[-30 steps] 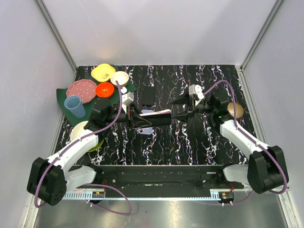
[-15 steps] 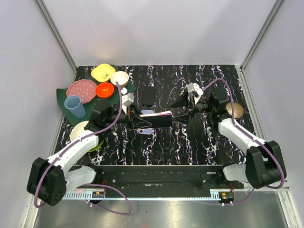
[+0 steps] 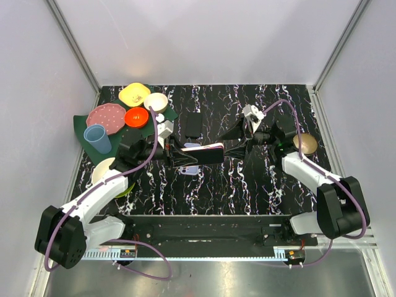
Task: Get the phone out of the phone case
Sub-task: Remove the phone case from the phone.
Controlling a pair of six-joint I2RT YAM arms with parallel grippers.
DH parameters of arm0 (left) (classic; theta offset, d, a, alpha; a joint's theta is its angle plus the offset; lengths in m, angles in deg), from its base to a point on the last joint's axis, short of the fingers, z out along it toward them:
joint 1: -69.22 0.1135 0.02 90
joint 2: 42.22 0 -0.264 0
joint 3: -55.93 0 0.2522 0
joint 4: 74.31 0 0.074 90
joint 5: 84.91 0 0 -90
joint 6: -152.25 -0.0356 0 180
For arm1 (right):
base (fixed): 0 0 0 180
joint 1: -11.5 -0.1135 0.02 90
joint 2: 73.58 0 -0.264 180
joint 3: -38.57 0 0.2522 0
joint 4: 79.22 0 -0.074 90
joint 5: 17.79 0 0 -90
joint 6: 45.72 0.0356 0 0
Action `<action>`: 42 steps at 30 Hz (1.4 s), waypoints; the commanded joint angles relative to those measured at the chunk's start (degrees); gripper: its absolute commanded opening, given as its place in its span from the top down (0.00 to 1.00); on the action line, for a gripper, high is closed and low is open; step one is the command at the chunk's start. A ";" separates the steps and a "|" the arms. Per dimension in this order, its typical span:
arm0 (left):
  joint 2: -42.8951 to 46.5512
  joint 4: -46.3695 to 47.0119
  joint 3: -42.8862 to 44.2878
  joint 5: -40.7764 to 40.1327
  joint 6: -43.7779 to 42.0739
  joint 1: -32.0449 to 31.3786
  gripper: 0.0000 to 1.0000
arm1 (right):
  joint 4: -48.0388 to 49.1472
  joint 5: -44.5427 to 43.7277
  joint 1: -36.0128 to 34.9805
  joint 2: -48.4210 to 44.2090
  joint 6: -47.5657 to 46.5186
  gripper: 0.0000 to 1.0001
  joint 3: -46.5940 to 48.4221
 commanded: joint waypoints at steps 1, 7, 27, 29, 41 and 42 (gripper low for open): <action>1.11 8.46 0.95 -5.37 0.75 0.47 1.00 | 4.43 1.99 -1.42 0.58 2.62 0.25 0.72; 1.02 10.83 0.60 -5.55 2.68 0.73 1.00 | 3.47 2.25 -2.48 1.45 1.40 0.25 0.54; 0.49 12.76 -0.63 -6.25 4.00 0.82 1.00 | 4.44 -0.03 -5.91 3.65 2.71 0.28 0.90; 0.58 13.29 -0.80 -6.51 4.27 0.82 1.00 | 3.91 -0.03 -6.34 4.27 2.53 0.28 1.07; 0.67 14.17 -1.15 -6.69 4.53 0.82 1.00 | 3.11 0.05 -8.81 6.64 2.53 0.28 1.60; 0.76 14.17 -1.15 -6.78 4.53 0.82 1.00 | 3.11 0.05 -9.24 6.82 2.45 0.28 1.60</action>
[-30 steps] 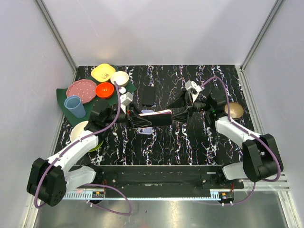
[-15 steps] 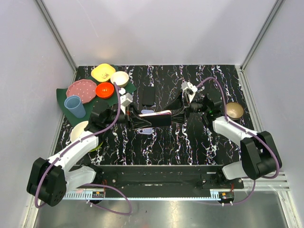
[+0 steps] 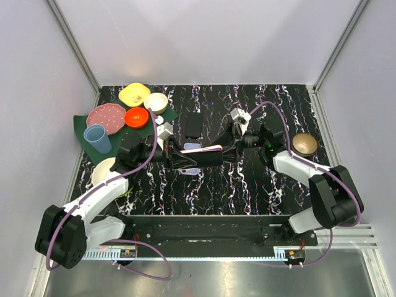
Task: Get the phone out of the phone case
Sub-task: Remove the phone case from the phone.
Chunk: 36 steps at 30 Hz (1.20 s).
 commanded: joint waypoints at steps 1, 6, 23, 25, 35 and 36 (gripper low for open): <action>0.58 10.30 1.91 -6.84 0.55 0.28 1.00 | 1.13 1.48 -4.26 1.11 -1.09 0.28 1.43; 0.58 10.39 1.82 -7.02 0.55 0.28 1.00 | 1.30 0.86 -5.23 1.46 -1.01 0.28 1.51; 0.05 10.48 1.29 -8.86 0.90 0.45 1.00 | 5.70 -0.20 -7.34 2.34 2.60 0.35 1.25; -0.12 10.39 1.20 -9.21 0.91 0.45 1.00 | 5.78 -0.37 -7.52 2.61 2.68 0.36 1.25; 0.06 11.71 0.59 -10.44 1.52 0.98 1.00 | 5.52 0.24 -8.04 2.96 2.51 0.48 1.16; 0.14 11.71 0.59 -10.53 1.69 1.07 1.00 | 5.35 0.33 -8.04 3.05 2.51 0.55 1.25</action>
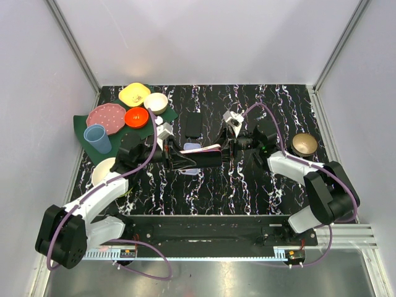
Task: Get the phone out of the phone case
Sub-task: Remove the phone case from the phone.
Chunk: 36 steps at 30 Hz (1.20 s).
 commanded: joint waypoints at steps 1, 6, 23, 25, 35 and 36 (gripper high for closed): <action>0.29 10.86 1.42 -10.95 0.60 0.78 1.00 | 1.15 1.36 -3.78 0.29 -1.19 0.58 0.90; 0.38 11.04 1.24 -11.30 0.69 1.14 1.00 | 0.62 1.45 -3.78 0.38 -1.10 0.75 0.90; 0.38 8.13 1.68 -14.11 -0.80 1.84 0.87 | 0.27 1.54 -3.87 0.47 -0.22 1.00 1.08; 0.38 7.70 1.77 -14.11 -1.07 1.84 0.77 | 0.09 1.27 -3.78 0.38 0.22 1.00 1.16; 0.38 7.34 1.59 -13.59 -1.68 1.84 0.65 | -0.96 0.30 -3.69 0.82 2.59 1.00 2.39; 0.38 7.26 1.59 -13.59 -1.68 1.84 0.64 | -0.70 0.22 -3.69 0.82 2.85 1.00 2.48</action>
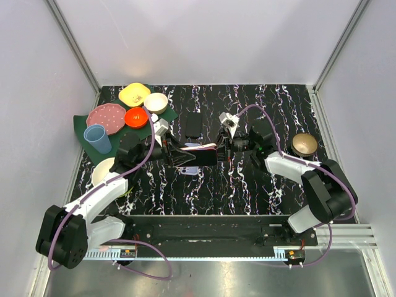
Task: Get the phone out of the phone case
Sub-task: Remove the phone case from the phone.
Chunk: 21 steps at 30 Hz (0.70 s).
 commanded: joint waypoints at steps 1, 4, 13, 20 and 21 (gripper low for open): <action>0.43 6.05 2.27 -5.81 -1.92 0.44 0.64 | 1.57 2.54 -1.86 -0.16 3.07 1.00 2.55; 0.34 6.05 2.27 -5.81 -2.01 0.44 0.60 | 1.49 2.44 -1.51 -0.08 4.39 1.00 3.07; 0.60 5.61 2.18 -5.72 -2.27 0.44 0.42 | 1.22 2.27 -1.42 -0.16 4.57 1.00 3.08; 0.69 5.44 2.01 -5.28 -2.71 0.44 0.22 | 0.52 2.01 -1.33 -0.07 4.57 1.00 3.34; 0.78 5.53 2.01 -5.19 -2.80 0.44 0.21 | 0.26 1.92 -1.42 -0.08 4.57 1.00 3.34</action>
